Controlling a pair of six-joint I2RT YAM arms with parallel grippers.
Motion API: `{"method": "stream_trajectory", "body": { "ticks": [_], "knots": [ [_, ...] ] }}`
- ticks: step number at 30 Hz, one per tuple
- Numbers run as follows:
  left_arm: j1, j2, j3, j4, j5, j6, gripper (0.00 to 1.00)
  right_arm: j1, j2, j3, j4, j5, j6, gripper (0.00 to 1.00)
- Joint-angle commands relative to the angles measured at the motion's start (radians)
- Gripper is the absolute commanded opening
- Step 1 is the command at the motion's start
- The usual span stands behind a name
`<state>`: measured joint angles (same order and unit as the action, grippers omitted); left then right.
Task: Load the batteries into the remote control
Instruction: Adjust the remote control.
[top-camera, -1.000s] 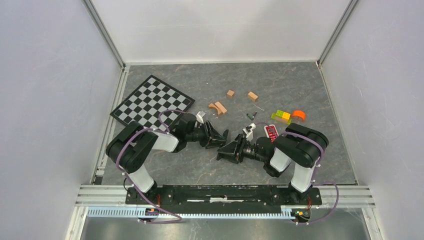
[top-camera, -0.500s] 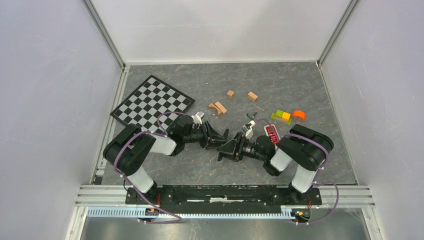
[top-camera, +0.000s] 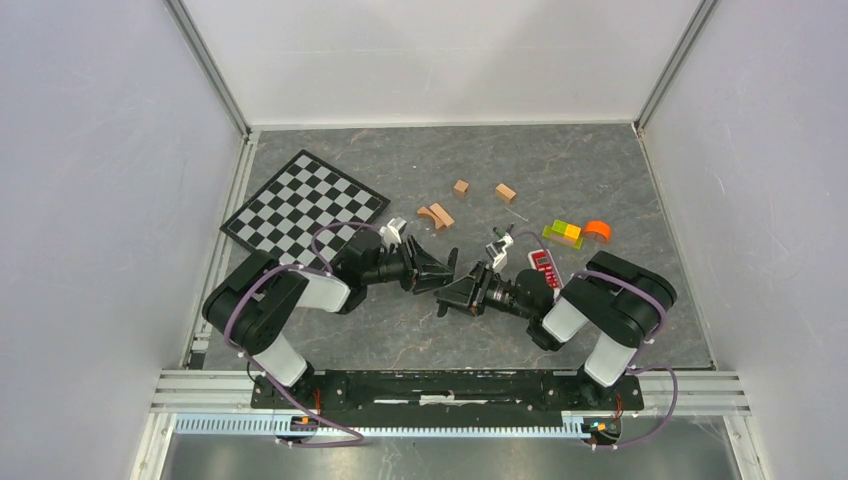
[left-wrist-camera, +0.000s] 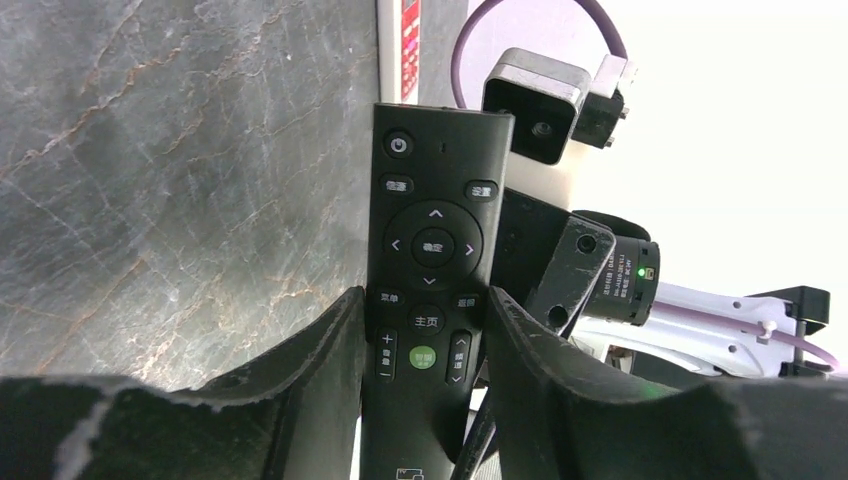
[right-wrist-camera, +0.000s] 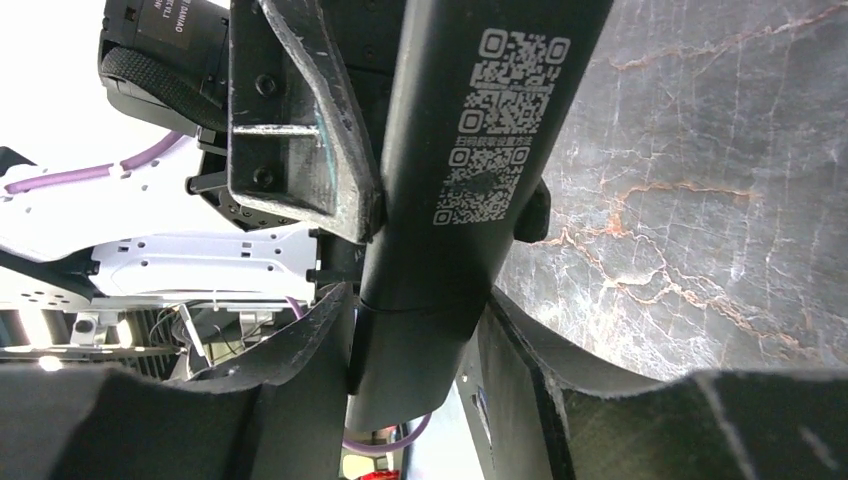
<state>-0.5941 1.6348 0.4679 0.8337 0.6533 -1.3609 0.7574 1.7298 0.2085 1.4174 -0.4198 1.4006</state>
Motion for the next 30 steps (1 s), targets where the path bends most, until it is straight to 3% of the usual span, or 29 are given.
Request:
{"method": "stream_trajectory", "body": {
  "ticks": [1,4,6,10,14,24,30],
  "knots": [
    [-0.006,-0.065,0.016,0.033,0.018,-0.03,0.62,0.006,-0.057,0.005,0.044,0.038,-0.076,0.29],
    [-0.005,-0.125,0.041,-0.106,-0.006,0.065,0.79,0.007,-0.138,0.023,-0.119,0.058,-0.23,0.25],
    [-0.005,-0.181,0.088,-0.282,-0.035,0.165,0.86,0.009,-0.226,0.038,-0.287,0.089,-0.384,0.24],
    [-0.003,-0.288,0.213,-0.643,-0.123,0.39,0.91,0.031,-0.386,0.088,-0.698,0.227,-0.747,0.24],
    [-0.005,-0.35,0.314,-0.858,-0.196,0.549,0.94,0.045,-0.463,0.13,-0.905,0.319,-0.942,0.2],
    [-0.004,-0.361,0.342,-0.938,-0.223,0.597,0.94,0.049,-0.518,0.144,-0.979,0.36,-1.11,0.17],
    [-0.004,-0.4,0.341,-0.938,-0.214,0.422,0.95,0.098,-0.573,0.197,-1.041,0.507,-1.348,0.18]
  ]
}}
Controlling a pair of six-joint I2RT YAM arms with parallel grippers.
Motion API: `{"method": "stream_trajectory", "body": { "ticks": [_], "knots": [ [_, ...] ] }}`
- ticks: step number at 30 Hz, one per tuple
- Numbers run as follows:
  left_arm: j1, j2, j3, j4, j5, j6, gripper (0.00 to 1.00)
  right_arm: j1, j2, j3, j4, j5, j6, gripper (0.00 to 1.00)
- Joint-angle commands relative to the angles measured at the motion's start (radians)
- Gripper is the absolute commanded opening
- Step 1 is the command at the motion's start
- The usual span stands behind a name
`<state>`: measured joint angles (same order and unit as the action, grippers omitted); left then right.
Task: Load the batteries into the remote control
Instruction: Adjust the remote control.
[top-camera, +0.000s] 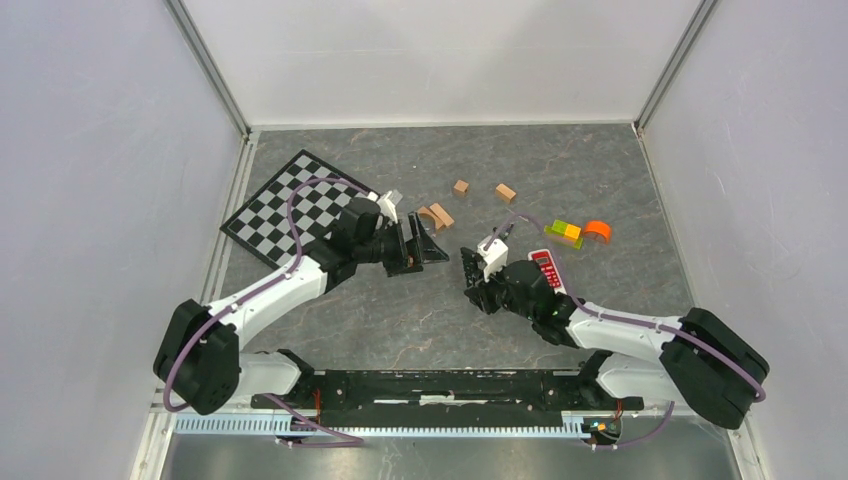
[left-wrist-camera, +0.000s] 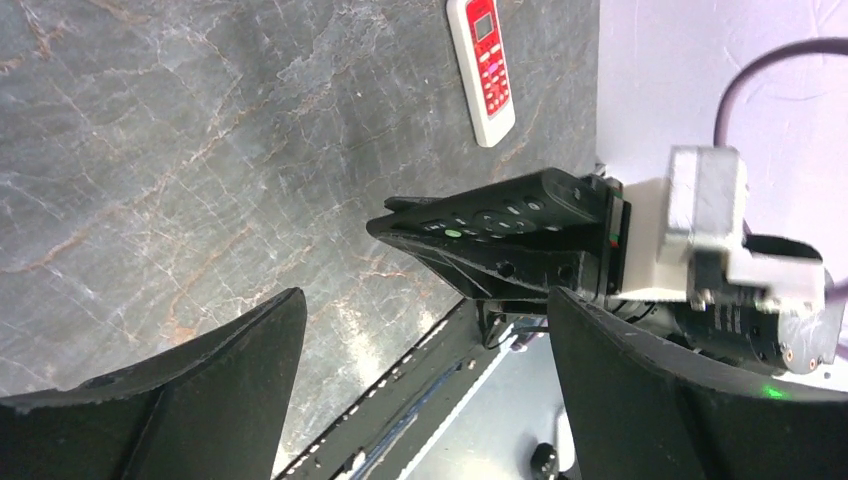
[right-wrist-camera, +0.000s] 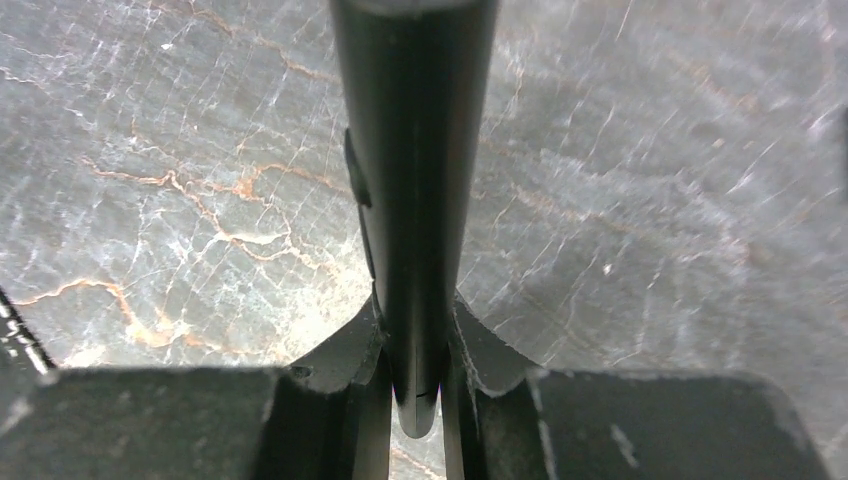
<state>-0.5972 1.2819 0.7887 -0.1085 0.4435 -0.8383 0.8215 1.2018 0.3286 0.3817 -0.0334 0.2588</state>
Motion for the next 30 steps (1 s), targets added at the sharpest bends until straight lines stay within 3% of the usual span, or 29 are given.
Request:
{"method": "stream_trajectory", "body": {
  "ticks": [1,7,11,19,27,30],
  "knots": [
    [-0.002,-0.059,0.022,0.011,-0.008,-0.14,0.96,0.043,-0.048,0.087,-0.008,0.143,-0.247,0.18],
    [0.0,-0.132,0.054,0.025,-0.08,-0.322,0.96,0.101,-0.051,0.127,0.053,0.279,-0.449,0.19],
    [0.0,-0.148,0.054,0.023,-0.095,-0.413,0.94,0.127,-0.036,0.152,0.102,0.28,-0.543,0.2],
    [-0.001,-0.128,0.047,0.021,-0.04,-0.478,0.82,0.179,0.057,0.247,0.124,0.327,-0.676,0.22],
    [-0.003,-0.131,0.043,-0.001,-0.035,-0.484,0.53,0.183,0.134,0.35,0.036,0.309,-0.761,0.22],
    [-0.004,-0.122,0.046,0.0,-0.016,-0.482,0.37,0.185,0.152,0.365,0.037,0.306,-0.772,0.22]
  ]
}}
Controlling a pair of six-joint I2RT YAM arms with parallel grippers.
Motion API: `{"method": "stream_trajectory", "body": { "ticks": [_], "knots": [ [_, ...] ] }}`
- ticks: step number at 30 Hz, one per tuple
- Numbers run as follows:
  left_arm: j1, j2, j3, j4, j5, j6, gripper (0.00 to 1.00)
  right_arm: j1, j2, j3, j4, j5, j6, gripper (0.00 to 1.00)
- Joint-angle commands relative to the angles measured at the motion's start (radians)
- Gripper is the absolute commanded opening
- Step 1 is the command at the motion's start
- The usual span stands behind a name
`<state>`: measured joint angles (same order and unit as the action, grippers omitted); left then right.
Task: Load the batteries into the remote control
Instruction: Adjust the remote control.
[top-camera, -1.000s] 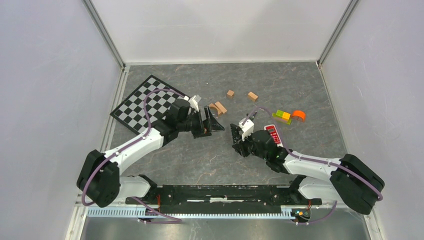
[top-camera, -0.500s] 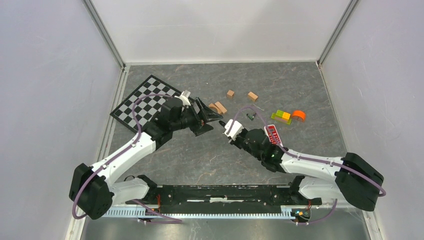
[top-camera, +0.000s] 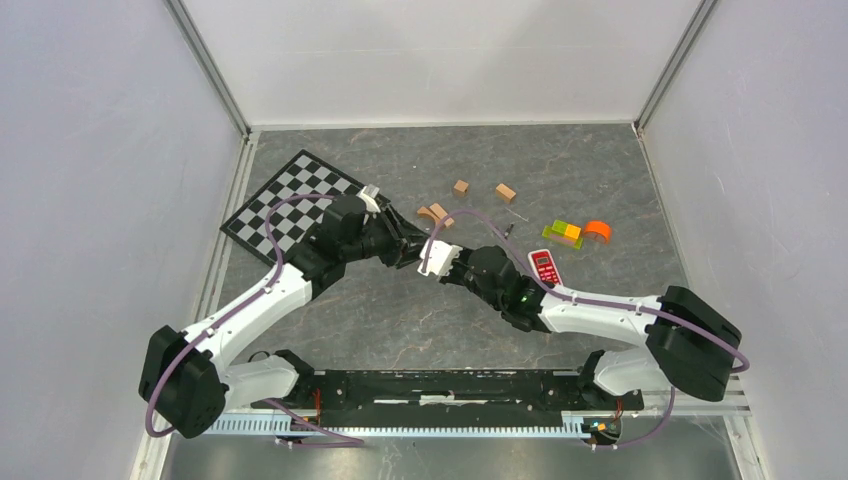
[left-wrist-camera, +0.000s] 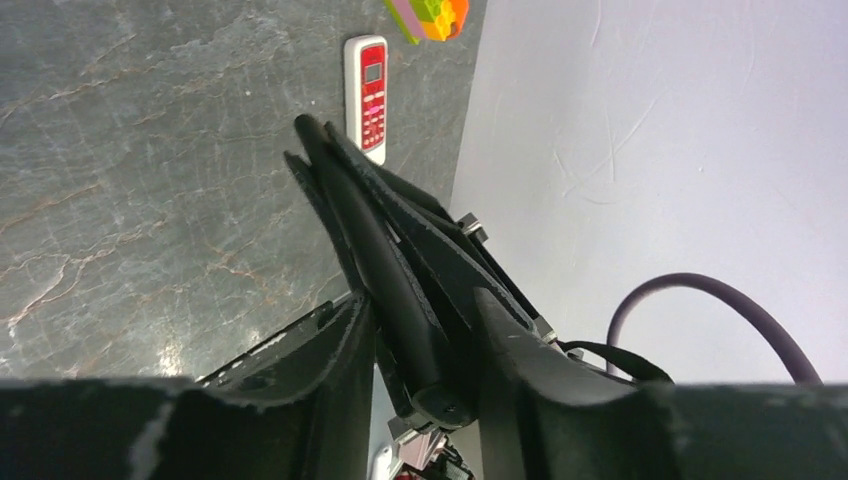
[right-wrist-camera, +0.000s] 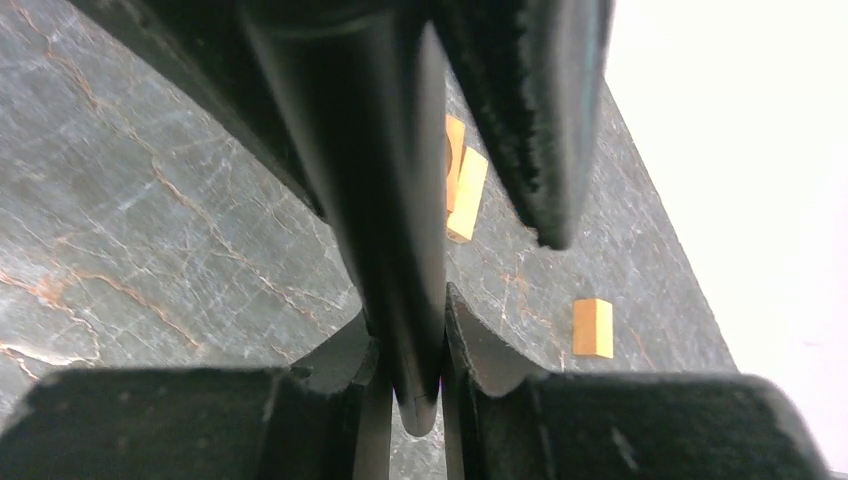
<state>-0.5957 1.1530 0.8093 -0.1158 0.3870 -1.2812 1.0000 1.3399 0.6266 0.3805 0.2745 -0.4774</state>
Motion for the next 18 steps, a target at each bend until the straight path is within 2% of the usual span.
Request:
{"method": "stream_trajectory", "body": {
  "ticks": [1,5,7,11,13,15,18],
  "knots": [
    [-0.006,0.009,0.026,0.007,0.045,-0.036,0.32,0.006,0.021,0.074,0.031,0.005,-0.036,0.22],
    [-0.006,0.015,0.031,0.015,0.057,-0.012,0.03,0.006,0.042,0.1,0.012,0.021,-0.035,0.24],
    [-0.005,0.024,0.038,0.018,0.069,0.017,0.02,0.005,0.034,0.104,-0.004,0.012,-0.036,0.3],
    [0.028,0.042,0.058,0.001,0.098,0.117,0.02,0.006,-0.026,0.069,-0.035,-0.019,-0.041,0.7],
    [0.059,0.05,0.067,-0.012,0.124,0.178,0.02,0.003,-0.075,0.045,-0.067,-0.054,-0.038,0.83],
    [0.089,0.059,0.077,-0.029,0.151,0.256,0.02,-0.001,-0.124,0.034,-0.118,-0.114,-0.021,0.9],
    [0.117,0.067,0.09,-0.045,0.197,0.363,0.02,-0.02,-0.211,0.016,-0.181,-0.229,0.04,0.93]
  ]
}}
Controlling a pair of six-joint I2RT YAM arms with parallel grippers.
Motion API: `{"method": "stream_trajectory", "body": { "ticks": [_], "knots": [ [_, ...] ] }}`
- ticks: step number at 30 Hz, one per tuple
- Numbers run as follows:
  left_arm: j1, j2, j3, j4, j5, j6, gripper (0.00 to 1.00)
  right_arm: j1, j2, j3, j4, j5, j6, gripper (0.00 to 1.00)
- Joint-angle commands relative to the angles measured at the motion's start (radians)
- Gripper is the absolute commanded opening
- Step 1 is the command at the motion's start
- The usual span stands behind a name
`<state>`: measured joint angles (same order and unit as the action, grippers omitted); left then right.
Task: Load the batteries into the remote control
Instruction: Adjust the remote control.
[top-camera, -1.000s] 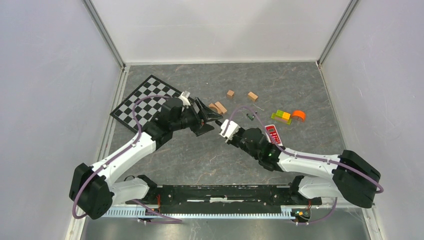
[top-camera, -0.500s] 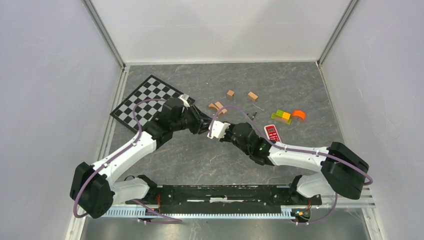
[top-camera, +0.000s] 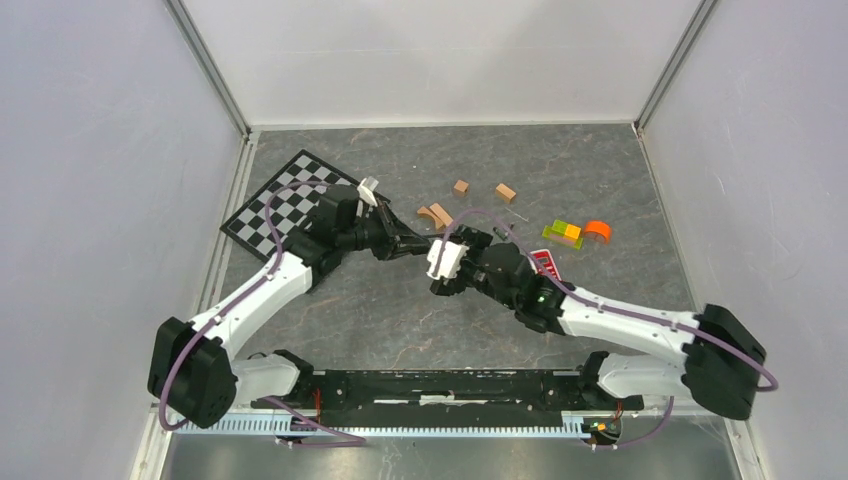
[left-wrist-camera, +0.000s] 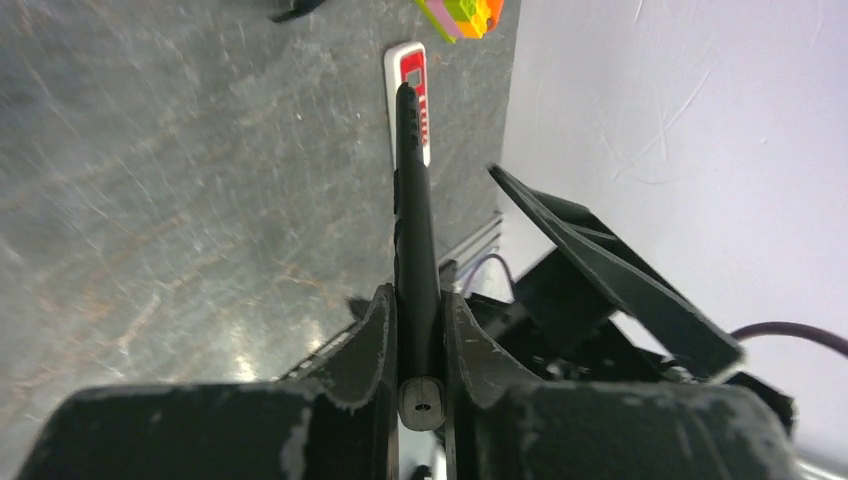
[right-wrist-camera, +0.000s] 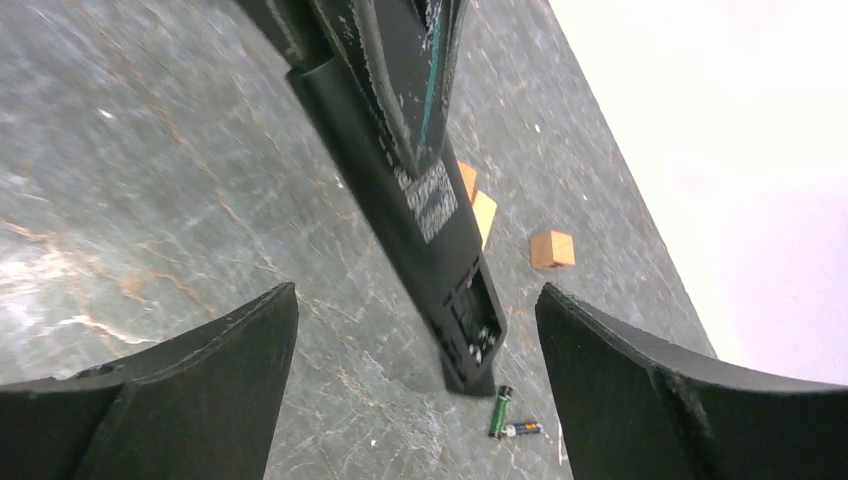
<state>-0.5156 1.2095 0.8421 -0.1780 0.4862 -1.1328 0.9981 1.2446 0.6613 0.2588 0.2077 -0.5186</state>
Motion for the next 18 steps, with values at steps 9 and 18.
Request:
{"method": "stream_trajectory", "body": {
  "ticks": [9,18],
  "knots": [
    [0.064,-0.002,0.051,-0.069,0.033,0.422,0.02,-0.232,-0.291,-0.082,-0.022,-0.289,0.55,0.92],
    [0.065,-0.063,-0.033,0.013,0.044,0.585,0.02,-0.342,-0.222,-0.083,-0.029,-0.336,1.067,0.92]
  ]
}}
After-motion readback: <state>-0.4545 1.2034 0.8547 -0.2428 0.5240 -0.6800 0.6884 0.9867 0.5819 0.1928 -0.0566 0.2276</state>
